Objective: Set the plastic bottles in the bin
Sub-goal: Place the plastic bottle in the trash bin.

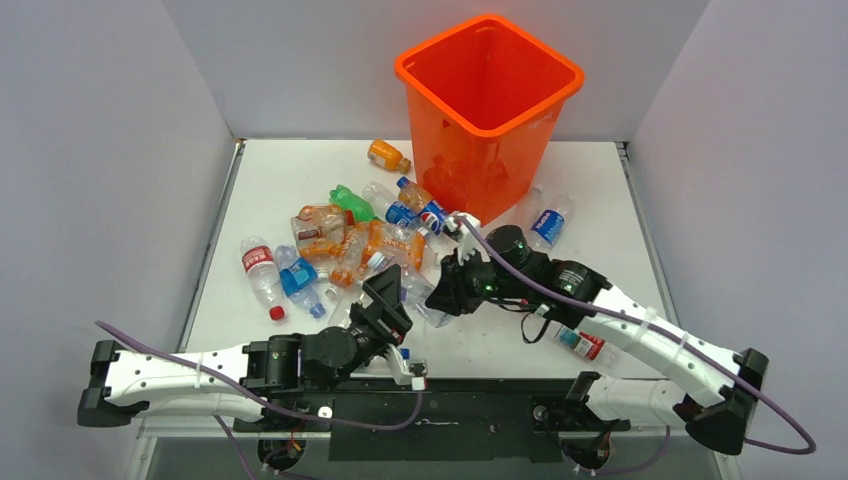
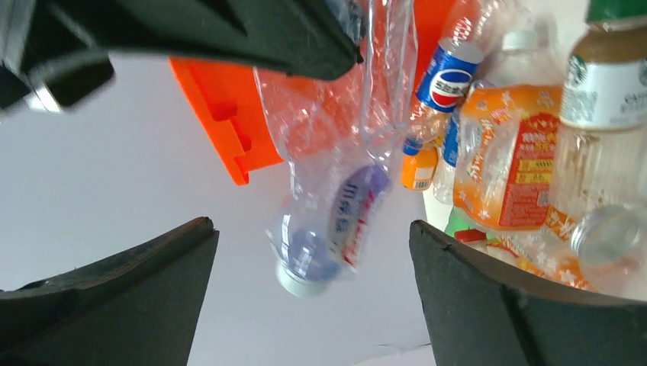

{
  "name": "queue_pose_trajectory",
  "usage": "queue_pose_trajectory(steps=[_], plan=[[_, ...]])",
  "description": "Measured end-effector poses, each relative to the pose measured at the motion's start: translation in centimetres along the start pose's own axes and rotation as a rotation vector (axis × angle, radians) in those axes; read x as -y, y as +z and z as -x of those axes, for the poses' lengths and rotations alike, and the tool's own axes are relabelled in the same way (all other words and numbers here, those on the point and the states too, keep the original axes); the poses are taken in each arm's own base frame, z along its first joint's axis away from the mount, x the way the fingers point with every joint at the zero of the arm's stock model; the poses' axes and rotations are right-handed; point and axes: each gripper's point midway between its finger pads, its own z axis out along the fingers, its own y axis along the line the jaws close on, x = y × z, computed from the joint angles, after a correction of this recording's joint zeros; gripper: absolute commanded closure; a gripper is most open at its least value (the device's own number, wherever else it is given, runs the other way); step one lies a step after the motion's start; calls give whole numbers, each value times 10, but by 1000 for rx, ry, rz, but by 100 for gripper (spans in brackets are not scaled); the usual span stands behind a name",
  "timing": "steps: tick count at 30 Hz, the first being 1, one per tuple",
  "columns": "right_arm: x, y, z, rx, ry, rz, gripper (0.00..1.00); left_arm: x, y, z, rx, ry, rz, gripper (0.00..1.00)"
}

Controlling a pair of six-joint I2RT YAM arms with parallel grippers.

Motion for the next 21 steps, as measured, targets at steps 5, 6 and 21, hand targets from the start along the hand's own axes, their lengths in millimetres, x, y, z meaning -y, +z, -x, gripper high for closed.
queue_pose_trajectory(steps=[5,6,21], plan=[[5,-43,31,261,-48,-77,95,-24,-5,-4,-2,-249,125,4],[4,-56,38,338,-63,-82,95,-26,-6,-5,-2,-325,147,4],[19,-106,40,810,-107,-72,95,-89,15,24,513,-1911,176,3]])
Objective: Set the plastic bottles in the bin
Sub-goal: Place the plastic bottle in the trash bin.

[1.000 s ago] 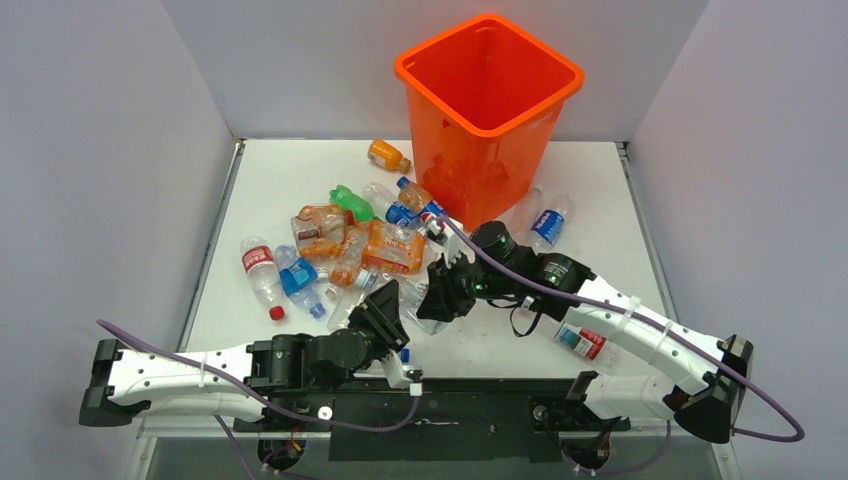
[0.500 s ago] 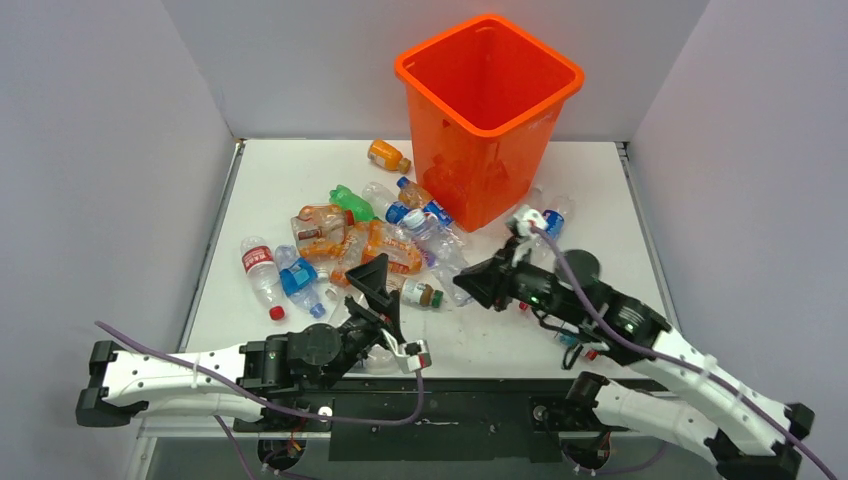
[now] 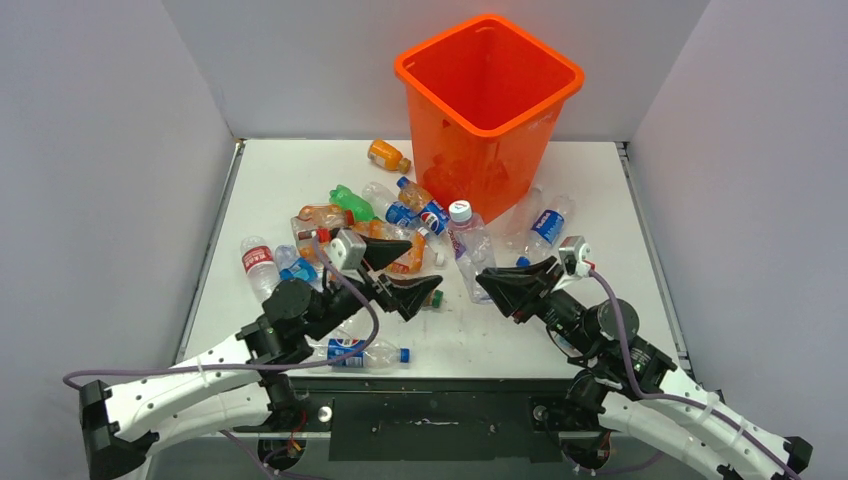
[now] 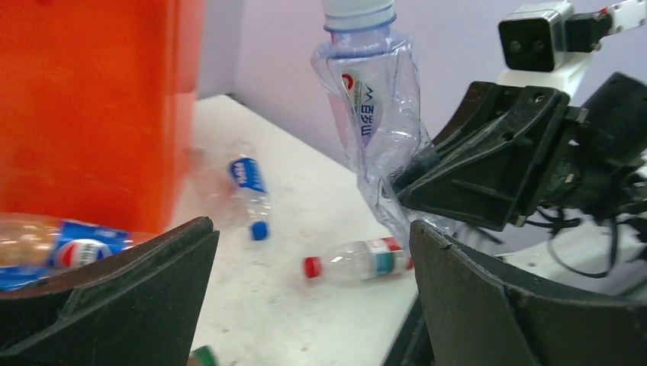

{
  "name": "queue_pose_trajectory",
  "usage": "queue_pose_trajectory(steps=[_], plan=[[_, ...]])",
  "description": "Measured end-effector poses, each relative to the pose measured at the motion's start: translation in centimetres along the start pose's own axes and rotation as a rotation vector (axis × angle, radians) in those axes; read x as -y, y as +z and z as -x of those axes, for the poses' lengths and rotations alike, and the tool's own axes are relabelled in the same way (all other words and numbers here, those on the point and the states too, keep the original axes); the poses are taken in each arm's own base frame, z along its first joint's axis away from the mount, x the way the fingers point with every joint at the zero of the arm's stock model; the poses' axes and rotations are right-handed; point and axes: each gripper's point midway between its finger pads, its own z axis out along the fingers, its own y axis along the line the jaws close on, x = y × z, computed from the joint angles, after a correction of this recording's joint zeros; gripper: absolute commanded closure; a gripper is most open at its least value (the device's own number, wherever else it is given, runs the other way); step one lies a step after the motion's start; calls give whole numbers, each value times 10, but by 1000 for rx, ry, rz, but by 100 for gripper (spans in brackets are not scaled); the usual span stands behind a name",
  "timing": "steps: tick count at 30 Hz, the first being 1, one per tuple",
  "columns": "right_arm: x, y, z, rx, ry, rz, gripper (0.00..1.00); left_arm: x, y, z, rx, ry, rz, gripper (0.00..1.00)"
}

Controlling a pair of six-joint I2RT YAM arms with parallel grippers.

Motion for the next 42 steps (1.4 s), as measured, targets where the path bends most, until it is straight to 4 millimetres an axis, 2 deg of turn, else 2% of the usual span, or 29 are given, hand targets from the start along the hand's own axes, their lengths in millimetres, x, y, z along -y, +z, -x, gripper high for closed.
queue_pose_trajectory(steps=[2,7,10,13,15,18,19,21,24,28,31,36,37,40,41,42], plan=[[-4,2,3,13,13,18,95,6,10,-5,-7,-100,-55,0],[-15,6,11,65,56,78,95,24,24,-22,-74,-259,-187,11],[-19,7,9,78,81,103,95,36,26,-20,-79,-323,-262,17],[-22,12,3,72,106,123,95,49,26,-9,-49,-368,-334,23],[-23,14,0,68,120,134,95,55,25,1,-21,-387,-371,31],[-26,15,0,79,135,152,95,56,25,9,7,-403,-386,54],[-28,15,2,86,139,160,95,55,26,10,11,-407,-383,58],[-31,14,5,97,145,174,95,52,27,11,22,-409,-372,59],[-34,14,6,99,152,186,95,51,28,11,24,-409,-367,46],[-36,16,0,76,155,196,95,50,30,9,22,-408,-360,44],[-42,17,-7,54,159,211,95,48,31,7,18,-410,-351,55],[-46,19,-13,38,167,208,95,49,32,4,12,-400,-359,82],[-46,19,-13,39,169,207,90,50,31,5,12,-395,-366,86],[-47,19,-14,38,175,206,50,52,29,7,16,-378,-382,100],[-48,20,-14,36,175,207,36,54,28,7,16,-374,-390,100],[-48,20,-16,30,176,208,28,54,27,7,14,-369,-389,100]])
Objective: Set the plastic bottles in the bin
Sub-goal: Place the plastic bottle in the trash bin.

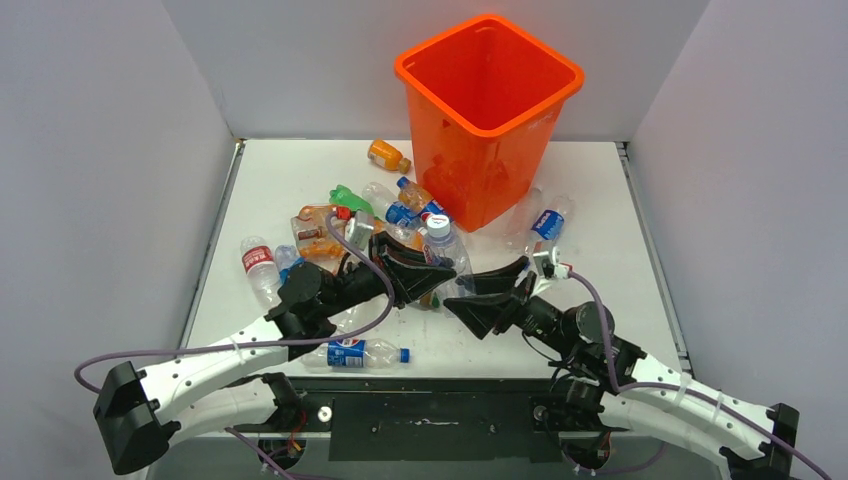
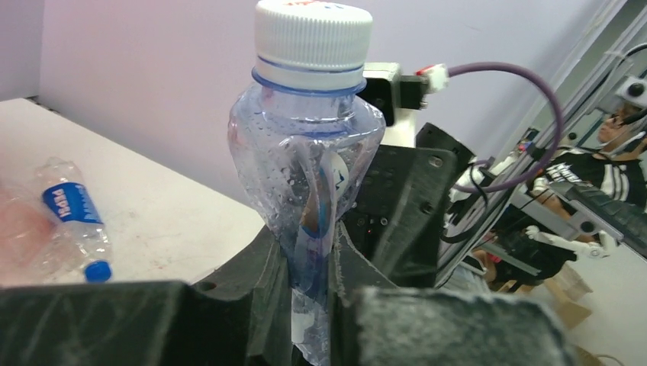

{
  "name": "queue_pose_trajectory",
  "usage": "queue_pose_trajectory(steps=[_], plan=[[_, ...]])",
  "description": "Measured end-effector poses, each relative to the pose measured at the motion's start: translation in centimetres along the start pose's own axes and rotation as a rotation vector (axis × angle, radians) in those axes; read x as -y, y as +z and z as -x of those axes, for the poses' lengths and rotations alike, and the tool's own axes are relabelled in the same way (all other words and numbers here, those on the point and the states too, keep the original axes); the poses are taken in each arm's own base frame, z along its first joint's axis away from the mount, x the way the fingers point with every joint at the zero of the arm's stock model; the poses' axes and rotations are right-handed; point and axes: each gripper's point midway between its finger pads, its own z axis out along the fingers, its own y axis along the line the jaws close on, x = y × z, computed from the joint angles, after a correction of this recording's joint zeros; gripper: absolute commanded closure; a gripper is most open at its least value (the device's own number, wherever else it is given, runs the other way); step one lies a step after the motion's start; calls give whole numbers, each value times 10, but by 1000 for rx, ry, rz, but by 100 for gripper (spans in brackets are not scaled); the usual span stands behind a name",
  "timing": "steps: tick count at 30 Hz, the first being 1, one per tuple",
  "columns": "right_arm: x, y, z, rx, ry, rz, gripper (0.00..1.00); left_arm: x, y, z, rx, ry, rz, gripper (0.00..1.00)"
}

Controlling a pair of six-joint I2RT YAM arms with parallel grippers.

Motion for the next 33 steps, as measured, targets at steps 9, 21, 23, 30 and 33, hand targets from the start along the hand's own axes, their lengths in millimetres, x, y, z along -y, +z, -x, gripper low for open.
queue_pose_trajectory(steps=[9,21,23,30,33], plan=[[-1,-2,-1,-119,-51,-50,5,-19,-17,-7,-100,131,106,100],[-38,25,138,88,-182,-136,11,-38,-38,15,-241,490,242,100],[-27,42,123,40,-191,-165,11,-48,-44,5,-269,507,265,100],[13,75,59,-145,-206,-265,22,-62,-53,-11,-317,515,299,100],[15,76,57,-143,-201,-277,36,-62,-54,-11,-311,516,297,100]])
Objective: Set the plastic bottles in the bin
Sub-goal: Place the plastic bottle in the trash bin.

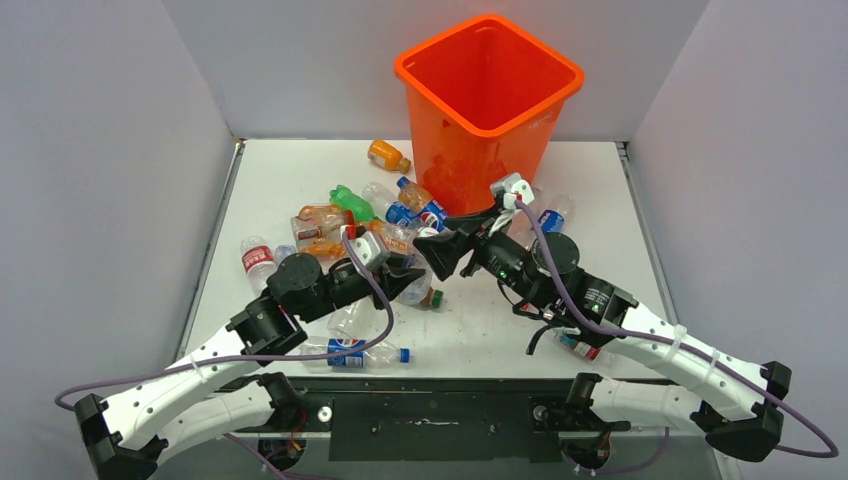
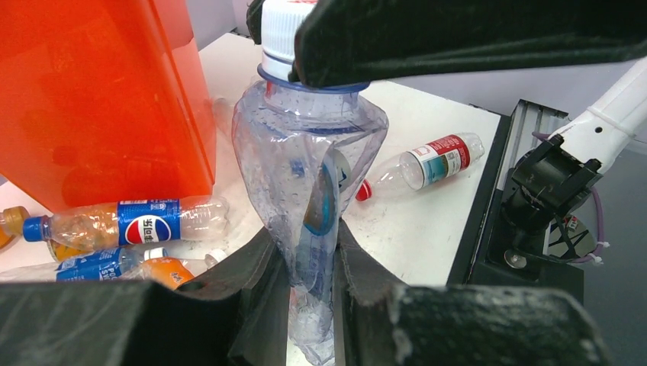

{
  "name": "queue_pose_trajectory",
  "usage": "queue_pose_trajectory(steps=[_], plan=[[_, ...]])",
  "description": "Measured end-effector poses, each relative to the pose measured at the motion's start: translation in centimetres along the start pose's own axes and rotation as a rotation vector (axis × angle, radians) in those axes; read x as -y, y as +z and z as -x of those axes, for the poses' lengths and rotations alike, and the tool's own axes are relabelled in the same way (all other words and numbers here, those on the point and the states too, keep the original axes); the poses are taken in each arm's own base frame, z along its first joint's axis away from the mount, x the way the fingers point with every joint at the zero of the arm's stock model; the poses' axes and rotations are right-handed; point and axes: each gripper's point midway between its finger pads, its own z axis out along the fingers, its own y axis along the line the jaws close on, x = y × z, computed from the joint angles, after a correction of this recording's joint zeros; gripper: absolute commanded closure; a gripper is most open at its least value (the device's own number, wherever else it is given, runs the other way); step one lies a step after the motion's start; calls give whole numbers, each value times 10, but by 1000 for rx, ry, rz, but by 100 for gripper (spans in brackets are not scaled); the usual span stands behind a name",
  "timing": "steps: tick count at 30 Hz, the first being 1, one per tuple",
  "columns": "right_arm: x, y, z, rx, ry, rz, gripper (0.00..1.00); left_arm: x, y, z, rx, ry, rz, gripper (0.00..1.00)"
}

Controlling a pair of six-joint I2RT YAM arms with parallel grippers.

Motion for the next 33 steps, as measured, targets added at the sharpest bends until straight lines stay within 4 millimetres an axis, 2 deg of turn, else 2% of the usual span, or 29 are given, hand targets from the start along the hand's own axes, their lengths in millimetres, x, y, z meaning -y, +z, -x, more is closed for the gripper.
queue_pose_trajectory(steps=[4,9,13,15,17,18,19,22,23,27,29,31,33], plan=[[-4,1,3,13,13,9,49,0,-2,-2,3,-1,-1,100],[-7,6,0,8,29,15,48,-1,-2,-5,-1,-5,6,100],[-5,14,-14,-28,27,9,49,-1,-3,-8,-3,-8,6,100],[-5,18,-18,-40,29,6,59,-1,-3,-10,-6,-9,8,100],[-4,18,-21,-48,29,4,78,-1,-4,-14,-13,-11,9,100],[-4,18,-21,-49,27,4,90,-1,-4,-15,-17,-15,8,96],[-3,18,-22,-51,26,1,94,-1,-4,-16,-18,-19,9,80],[-3,18,-23,-55,26,-1,95,-1,-5,-18,-15,-16,10,14],[-3,18,-24,-57,29,-3,95,-1,-6,-18,-8,-11,8,2],[3,16,-28,-79,11,-27,95,-1,-13,-9,53,-9,14,4],[6,13,-23,-93,-20,-49,95,-3,-17,-6,84,-3,29,4],[7,9,-4,-73,-57,-69,95,-7,-21,-7,100,6,54,4],[6,4,29,-8,-95,-84,95,-13,-24,-9,110,14,87,4]])
